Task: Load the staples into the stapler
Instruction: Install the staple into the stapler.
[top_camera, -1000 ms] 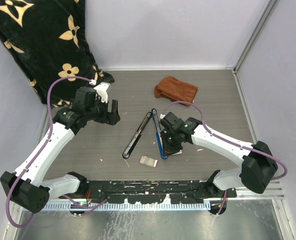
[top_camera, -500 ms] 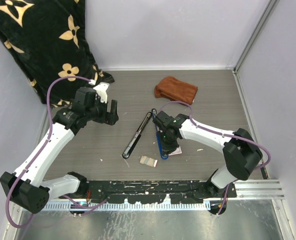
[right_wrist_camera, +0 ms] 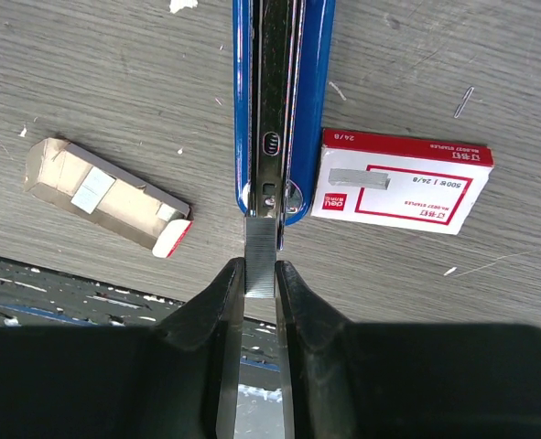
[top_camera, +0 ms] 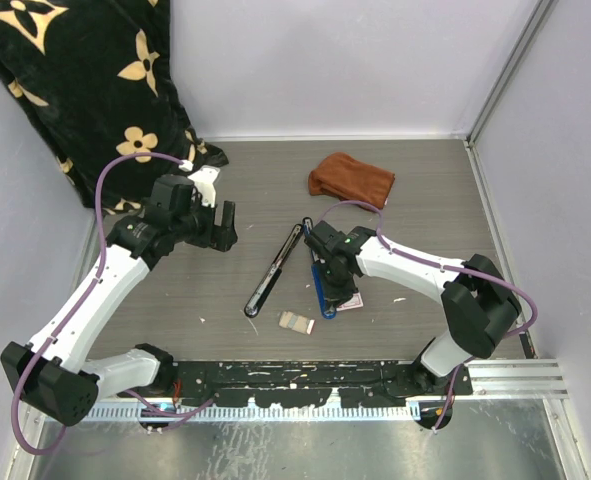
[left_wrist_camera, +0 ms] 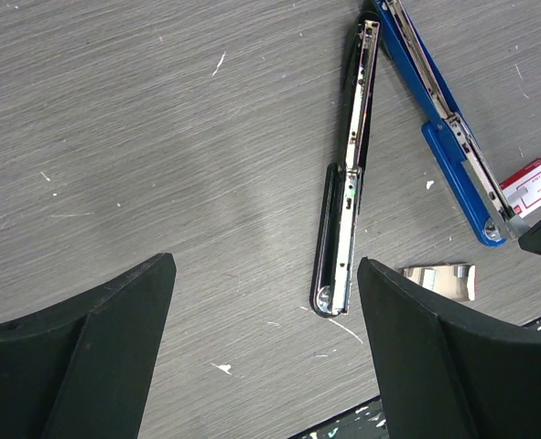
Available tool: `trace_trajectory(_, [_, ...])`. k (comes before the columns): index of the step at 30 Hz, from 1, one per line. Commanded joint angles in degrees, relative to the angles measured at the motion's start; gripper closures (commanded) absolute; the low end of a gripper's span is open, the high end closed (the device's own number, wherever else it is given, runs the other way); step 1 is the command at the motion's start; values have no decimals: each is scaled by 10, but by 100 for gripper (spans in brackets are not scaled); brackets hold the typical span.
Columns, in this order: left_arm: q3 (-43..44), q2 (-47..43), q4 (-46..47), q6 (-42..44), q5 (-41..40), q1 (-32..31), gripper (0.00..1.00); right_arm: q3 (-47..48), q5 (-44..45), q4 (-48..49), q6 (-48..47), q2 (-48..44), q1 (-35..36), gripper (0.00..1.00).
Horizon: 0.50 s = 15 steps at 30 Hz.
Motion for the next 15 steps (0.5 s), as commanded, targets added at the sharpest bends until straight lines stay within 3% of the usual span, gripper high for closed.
trace_trajectory(1, [5,1,2,12,-3,-4,16,21,12,-1,-8,-4,-5,76])
trace_trajectory(15, [6,2,1,13,-4,-7,16,19,19,-1,-4,-3,-8,76])
